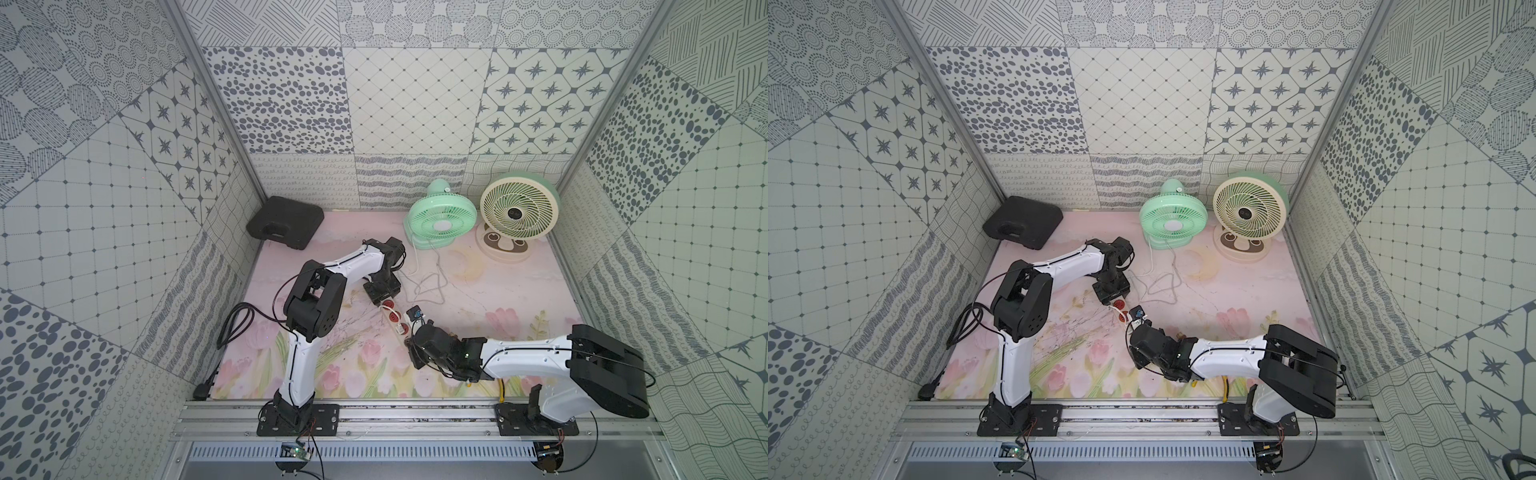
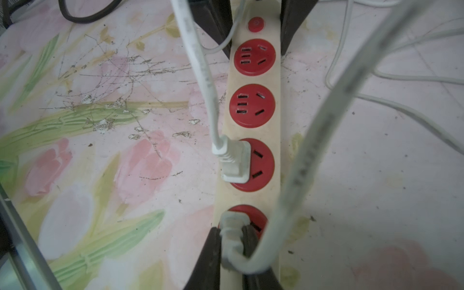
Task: Unplug the desk fan from the power strip
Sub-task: Remove the plug from the socket.
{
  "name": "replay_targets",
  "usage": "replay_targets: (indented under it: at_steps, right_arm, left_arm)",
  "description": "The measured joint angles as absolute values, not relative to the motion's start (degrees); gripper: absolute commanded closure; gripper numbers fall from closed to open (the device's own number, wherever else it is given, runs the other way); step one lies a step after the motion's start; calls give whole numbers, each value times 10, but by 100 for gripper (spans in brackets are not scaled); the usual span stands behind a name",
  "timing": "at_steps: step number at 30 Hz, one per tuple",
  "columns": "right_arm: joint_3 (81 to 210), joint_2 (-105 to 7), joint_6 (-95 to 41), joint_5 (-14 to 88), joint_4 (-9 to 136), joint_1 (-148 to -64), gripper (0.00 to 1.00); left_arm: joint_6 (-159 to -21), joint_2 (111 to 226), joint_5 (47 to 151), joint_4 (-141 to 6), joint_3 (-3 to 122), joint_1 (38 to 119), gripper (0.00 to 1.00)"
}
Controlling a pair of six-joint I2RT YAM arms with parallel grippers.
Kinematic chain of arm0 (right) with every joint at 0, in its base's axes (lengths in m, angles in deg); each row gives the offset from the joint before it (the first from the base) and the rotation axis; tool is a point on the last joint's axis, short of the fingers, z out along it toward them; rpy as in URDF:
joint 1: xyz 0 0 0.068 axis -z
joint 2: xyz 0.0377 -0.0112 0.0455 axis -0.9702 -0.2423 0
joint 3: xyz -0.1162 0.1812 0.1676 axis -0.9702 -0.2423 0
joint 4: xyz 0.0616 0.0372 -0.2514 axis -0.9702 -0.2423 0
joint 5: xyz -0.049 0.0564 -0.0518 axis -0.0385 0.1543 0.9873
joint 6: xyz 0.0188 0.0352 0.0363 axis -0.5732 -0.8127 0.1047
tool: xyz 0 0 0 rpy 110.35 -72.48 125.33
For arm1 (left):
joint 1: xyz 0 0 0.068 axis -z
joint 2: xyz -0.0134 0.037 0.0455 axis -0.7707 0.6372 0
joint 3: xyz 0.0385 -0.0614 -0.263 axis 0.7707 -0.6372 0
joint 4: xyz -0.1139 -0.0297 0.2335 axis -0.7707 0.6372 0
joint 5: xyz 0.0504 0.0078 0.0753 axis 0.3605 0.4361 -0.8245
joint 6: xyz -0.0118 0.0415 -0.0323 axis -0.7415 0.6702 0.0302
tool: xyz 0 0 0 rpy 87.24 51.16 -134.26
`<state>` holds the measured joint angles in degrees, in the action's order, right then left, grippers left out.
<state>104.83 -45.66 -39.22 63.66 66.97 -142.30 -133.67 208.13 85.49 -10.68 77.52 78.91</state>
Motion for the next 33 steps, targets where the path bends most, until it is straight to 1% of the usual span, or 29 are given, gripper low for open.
replay_targets:
  at_steps: [14,19,30,33]
  right_arm:
    - [1040,-453,-393,627,682,-1420,100]
    - [1055,-459,-379,661,658,-1443,100]
    - [1124,-511,-341,770,575,-1502,100]
    - [1131,-518,-338,786,566,-1509,100]
  left_arm:
    - [-1336,2083,857,-107,776,788,100]
    - [-1337,2084,858,-107,776,788,100]
    - [-1334,2085,858,-106,777,788,100]
    - [-1333,2085,858,-106,777,788,100]
